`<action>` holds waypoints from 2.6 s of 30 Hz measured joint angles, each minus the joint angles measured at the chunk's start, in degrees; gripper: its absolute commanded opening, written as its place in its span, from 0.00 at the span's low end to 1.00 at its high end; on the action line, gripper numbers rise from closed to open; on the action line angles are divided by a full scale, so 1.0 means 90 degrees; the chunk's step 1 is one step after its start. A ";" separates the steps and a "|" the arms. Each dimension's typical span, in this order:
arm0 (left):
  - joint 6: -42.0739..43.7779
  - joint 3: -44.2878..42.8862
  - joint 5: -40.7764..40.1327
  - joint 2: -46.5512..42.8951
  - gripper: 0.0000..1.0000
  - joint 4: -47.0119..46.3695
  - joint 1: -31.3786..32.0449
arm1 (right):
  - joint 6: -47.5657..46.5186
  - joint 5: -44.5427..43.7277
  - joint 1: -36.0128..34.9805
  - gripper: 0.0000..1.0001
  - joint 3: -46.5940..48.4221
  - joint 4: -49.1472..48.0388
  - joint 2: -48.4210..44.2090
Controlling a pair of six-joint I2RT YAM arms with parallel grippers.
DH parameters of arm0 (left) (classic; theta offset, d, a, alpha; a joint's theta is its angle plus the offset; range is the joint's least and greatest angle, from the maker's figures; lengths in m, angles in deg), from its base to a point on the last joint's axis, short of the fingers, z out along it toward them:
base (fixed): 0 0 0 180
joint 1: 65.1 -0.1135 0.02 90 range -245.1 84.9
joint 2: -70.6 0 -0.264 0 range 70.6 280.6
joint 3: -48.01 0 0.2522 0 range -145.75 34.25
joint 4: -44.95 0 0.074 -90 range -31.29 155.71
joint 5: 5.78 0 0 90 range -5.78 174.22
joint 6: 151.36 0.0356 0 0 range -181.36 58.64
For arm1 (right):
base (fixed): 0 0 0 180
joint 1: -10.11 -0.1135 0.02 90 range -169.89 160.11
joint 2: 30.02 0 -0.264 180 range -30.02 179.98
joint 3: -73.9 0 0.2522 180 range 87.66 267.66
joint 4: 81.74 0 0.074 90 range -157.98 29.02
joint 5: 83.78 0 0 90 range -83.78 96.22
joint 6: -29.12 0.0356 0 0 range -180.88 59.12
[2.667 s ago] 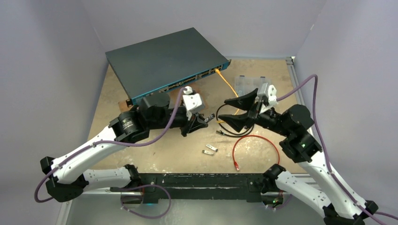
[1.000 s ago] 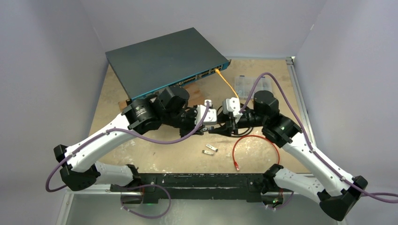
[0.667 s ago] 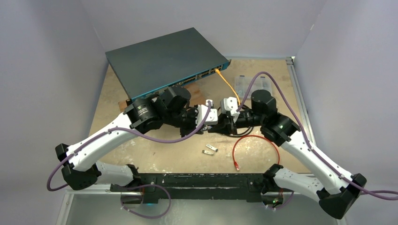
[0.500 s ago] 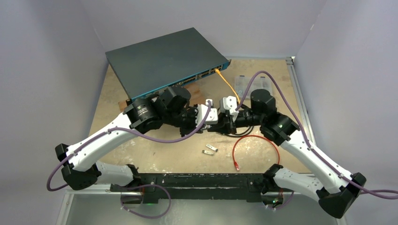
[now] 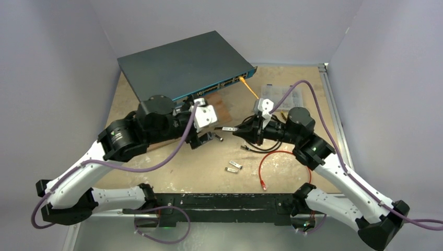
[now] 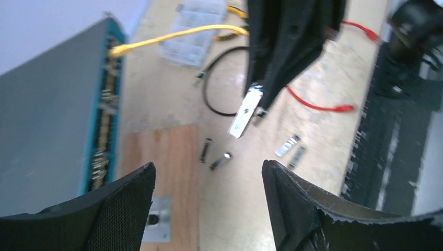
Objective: Insert the plug into the switch port
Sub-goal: Pick up the plug from the center of the board, then insert the plug into the switch port.
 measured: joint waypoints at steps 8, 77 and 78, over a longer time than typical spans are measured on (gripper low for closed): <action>-0.0049 -0.0517 -0.2013 0.0075 0.80 -0.0362 0.0002 | 0.1214 -0.1161 0.0049 0.00 -0.0826 -0.1435 -0.0595; 0.4080 0.3927 -0.7888 -0.0393 0.43 -0.4592 -0.0602 | 0.2705 -0.2739 0.0141 0.00 -0.2227 -0.4996 0.0117; 0.4180 0.3944 -0.7871 -0.0401 0.42 -0.4549 -0.0600 | 0.2696 -0.2752 0.0141 0.00 -0.2227 -0.5044 0.0211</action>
